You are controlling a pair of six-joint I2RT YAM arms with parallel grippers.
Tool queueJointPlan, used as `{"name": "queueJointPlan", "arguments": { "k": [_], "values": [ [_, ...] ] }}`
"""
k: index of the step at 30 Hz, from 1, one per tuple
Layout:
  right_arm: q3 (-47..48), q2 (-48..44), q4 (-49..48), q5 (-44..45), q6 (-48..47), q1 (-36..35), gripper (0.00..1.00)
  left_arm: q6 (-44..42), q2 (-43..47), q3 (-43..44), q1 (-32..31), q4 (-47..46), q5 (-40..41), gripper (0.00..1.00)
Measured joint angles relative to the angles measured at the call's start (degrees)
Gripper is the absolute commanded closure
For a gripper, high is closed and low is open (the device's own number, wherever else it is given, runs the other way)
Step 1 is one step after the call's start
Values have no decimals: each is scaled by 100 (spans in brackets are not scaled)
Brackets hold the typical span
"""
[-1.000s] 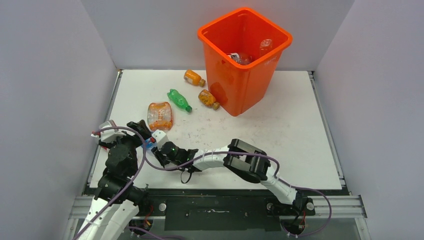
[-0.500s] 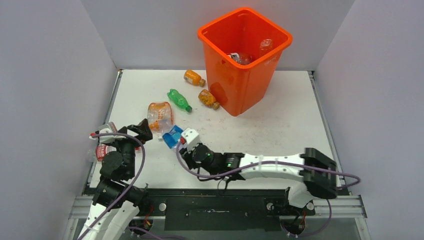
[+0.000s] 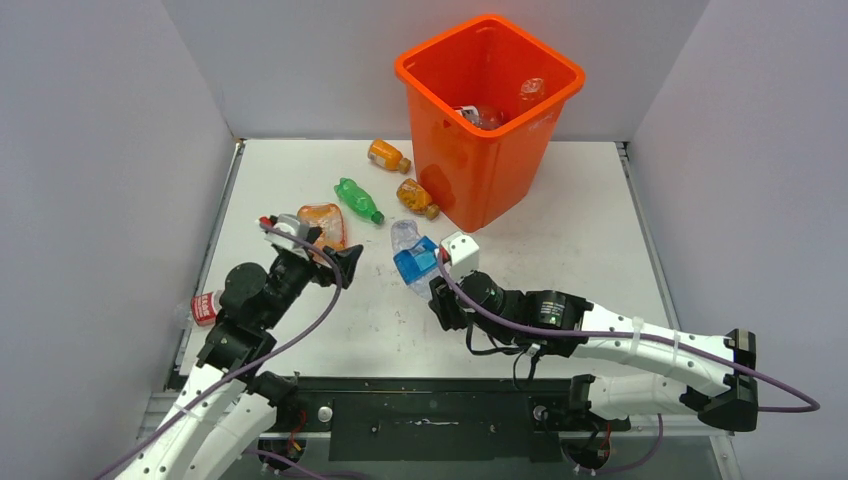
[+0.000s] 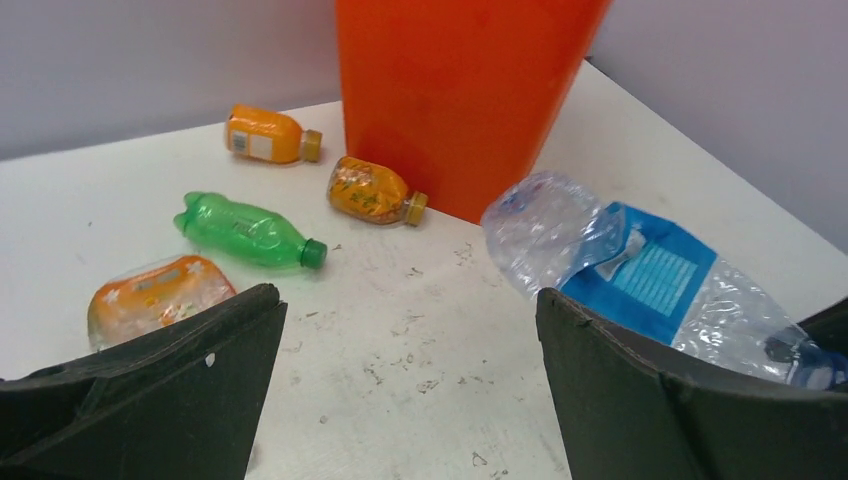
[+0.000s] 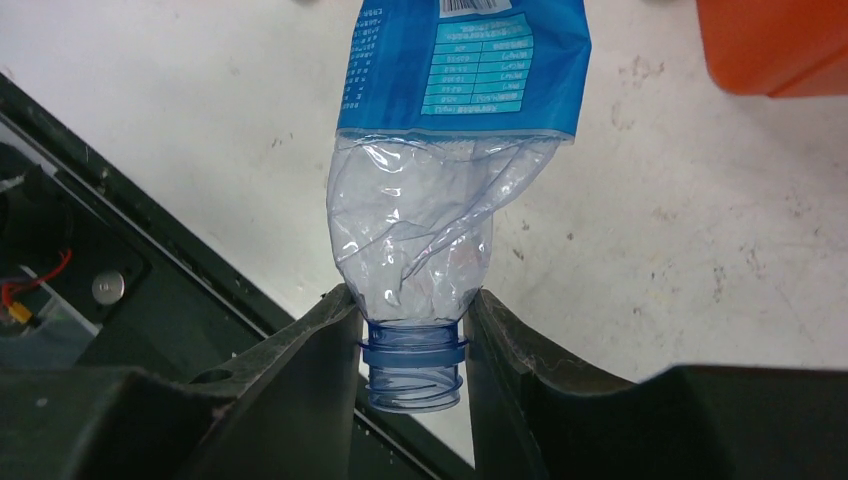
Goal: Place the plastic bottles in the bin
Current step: Pick up the plastic bottle at the center of the board, then place the plastic bottle in the trash bin.
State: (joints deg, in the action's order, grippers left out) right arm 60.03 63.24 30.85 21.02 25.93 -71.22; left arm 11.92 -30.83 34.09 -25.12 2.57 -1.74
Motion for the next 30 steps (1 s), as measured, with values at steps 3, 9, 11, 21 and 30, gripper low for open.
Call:
{"name": "queueJointPlan", "arguments": {
  "k": [3, 9, 11, 21, 30],
  "values": [
    [0, 4, 404, -278, 160, 55, 95, -675, -258, 295, -328, 33, -260, 4],
    [96, -15, 885, -1021, 313, 496, 95, -2730, -26, 79, -1198, -24, -951, 4],
    [212, -15, 1036, -1261, 339, 721, 95, -3425, 57, -120, -1377, -22, -1119, 4],
    [470, -111, 1049, -2671, 743, 979, 95, -5523, -83, -809, -2273, -74, -1029, 4],
    [553, 59, 691, -3506, 1075, 979, 95, -6559, 13, -1071, -2826, -804, -398, 19]
  ]
}}
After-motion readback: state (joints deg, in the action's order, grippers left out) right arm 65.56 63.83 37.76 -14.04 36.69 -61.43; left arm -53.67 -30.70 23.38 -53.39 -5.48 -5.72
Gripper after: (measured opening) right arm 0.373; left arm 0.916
